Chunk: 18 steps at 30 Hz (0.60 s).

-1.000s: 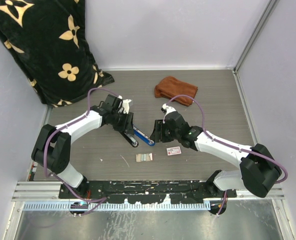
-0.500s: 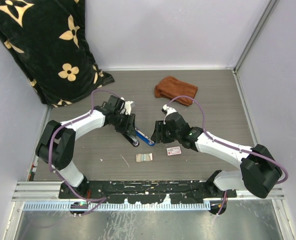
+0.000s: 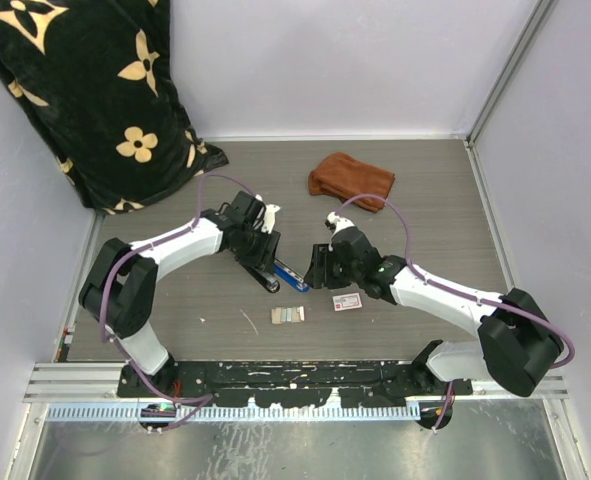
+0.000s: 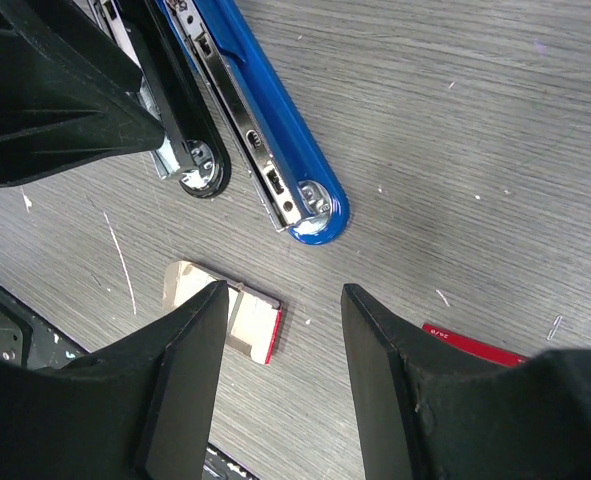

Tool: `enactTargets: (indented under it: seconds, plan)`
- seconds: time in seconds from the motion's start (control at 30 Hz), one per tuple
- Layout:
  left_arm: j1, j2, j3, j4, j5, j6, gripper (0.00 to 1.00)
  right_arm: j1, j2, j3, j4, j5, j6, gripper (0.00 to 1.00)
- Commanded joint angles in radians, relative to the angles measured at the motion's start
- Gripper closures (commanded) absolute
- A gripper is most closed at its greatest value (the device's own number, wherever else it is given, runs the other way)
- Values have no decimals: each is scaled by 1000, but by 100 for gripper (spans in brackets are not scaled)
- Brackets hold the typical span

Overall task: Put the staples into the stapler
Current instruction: Adjust the staple in the stapler.

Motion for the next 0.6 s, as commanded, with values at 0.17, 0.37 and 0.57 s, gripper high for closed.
enactTargets:
  seconds: [0.17,0.37,0.57]
  plan:
    - [-44,48,48,-114,-155,82,54,-6,-53,-13,42,4,0,45]
    - [-52,28,40,-108,-183,113,54,-7,-68,-21,42,6,0,45]
    - [-52,30,35,-104,-221,118,52,-7,-78,-25,42,6,2,45]
